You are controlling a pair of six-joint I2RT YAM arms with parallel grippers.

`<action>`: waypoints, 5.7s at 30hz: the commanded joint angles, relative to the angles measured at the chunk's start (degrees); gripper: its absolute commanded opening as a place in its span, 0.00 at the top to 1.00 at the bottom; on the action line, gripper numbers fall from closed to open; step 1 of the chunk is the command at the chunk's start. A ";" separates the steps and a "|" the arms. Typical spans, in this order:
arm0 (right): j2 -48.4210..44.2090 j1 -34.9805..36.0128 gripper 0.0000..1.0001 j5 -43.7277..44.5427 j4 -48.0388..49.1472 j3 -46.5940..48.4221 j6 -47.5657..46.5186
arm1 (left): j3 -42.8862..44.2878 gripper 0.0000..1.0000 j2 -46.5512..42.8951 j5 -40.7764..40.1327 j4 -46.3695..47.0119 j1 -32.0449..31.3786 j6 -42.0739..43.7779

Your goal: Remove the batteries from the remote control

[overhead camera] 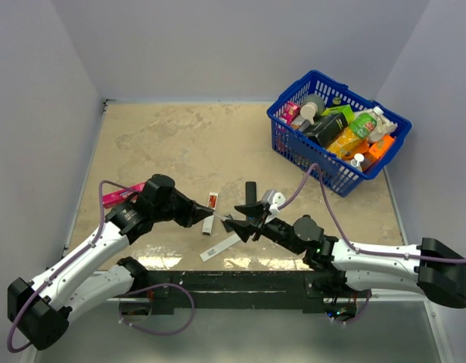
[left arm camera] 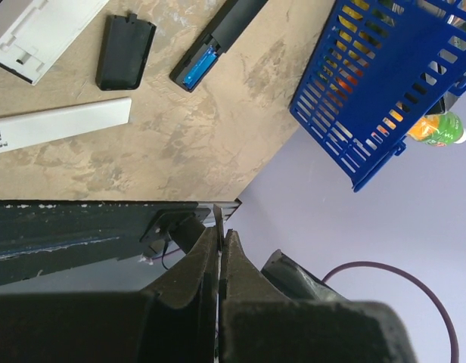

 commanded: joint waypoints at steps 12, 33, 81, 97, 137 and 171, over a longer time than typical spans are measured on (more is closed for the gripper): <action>6.06 0.37 0.55 4.27 1.10 1.14 4.08 | 0.86 1.00 -1.04 0.70 -0.36 -0.07 -1.86; -8.33 0.37 1.00 18.59 -31.97 8.87 18.40 | 5.43 0.29 0.98 -1.05 0.88 0.02 21.51; 53.08 -11.15 1.00 -0.56 -100.76 86.48 25.62 | 1.12 0.46 38.51 26.89 24.34 27.18 66.08; 54.84 -11.23 1.00 1.28 -104.01 89.65 27.81 | -3.18 0.55 42.02 31.99 29.44 27.18 63.62; 62.58 -12.64 1.00 -3.02 -104.46 90.36 20.26 | 8.33 0.69 50.02 26.62 25.22 28.15 63.27; 55.46 -18.00 1.00 -17.79 -82.93 67.60 7.34 | 7.71 0.77 58.37 31.28 28.47 25.07 62.30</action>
